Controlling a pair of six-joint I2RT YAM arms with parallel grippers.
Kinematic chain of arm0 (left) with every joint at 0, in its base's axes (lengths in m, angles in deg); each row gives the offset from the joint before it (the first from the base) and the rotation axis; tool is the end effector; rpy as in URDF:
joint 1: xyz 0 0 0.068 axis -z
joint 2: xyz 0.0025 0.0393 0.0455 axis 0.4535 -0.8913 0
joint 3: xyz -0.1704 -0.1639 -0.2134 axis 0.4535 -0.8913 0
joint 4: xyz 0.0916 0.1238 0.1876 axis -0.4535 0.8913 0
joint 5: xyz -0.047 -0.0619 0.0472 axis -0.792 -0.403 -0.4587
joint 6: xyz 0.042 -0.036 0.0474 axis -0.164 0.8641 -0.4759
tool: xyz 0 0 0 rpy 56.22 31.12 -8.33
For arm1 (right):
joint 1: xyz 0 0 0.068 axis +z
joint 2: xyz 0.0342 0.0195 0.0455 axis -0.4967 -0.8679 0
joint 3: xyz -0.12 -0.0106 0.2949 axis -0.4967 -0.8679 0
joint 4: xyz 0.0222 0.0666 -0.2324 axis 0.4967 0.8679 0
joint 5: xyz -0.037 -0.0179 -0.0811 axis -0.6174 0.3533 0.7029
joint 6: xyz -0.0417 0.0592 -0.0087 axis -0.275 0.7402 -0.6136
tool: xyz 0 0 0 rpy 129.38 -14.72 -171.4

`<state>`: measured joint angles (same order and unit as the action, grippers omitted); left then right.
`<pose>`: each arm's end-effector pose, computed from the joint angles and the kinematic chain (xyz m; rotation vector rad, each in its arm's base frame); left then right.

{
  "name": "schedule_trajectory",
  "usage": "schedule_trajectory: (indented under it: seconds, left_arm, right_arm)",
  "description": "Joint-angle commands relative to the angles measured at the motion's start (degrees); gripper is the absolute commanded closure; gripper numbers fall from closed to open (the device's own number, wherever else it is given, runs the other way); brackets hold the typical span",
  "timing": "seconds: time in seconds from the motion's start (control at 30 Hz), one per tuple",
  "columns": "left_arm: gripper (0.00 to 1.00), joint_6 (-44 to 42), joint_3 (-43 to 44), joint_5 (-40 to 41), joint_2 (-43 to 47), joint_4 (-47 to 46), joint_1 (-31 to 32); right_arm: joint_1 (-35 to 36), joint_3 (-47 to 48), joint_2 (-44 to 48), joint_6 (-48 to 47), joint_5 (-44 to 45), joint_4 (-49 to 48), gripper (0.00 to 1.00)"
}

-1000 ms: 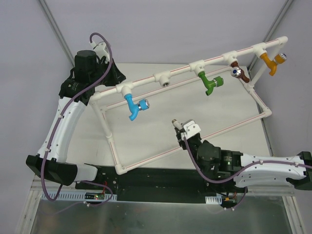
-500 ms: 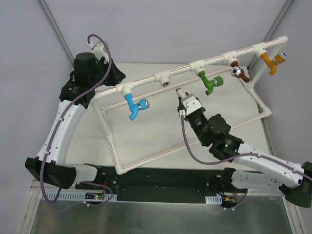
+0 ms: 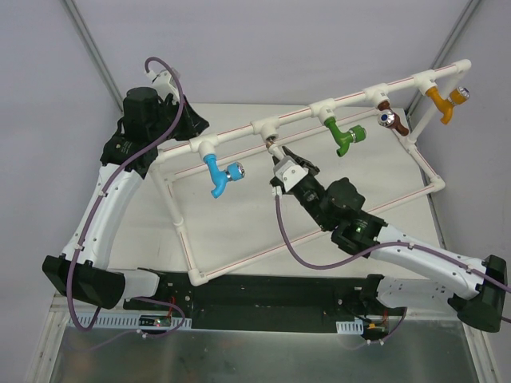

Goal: Install the water faucets

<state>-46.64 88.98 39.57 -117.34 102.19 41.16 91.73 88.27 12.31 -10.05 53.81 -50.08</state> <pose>0.2599 -0.0850 0.4819 0.1247 1.8444 -0.7144 0.1229 0.1794 0.4453 -0.8924 0.9679 -0.1483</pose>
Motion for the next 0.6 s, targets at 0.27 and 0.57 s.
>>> schedule_trajectory:
  seconds: [0.27, 0.57]
  left_arm:
    - [1.0, -2.7, -3.5, -6.2, -0.7, 10.4, 1.0]
    - [1.0, -2.3, -3.7, -6.8, -0.7, 10.2, 0.6]
  right_arm:
    - [-0.5, 4.2, -1.1, -4.1, 0.0, -6.8, 1.0]
    - [-1.1, 4.3, -1.6, -5.7, 2.0, -6.8, 1.0]
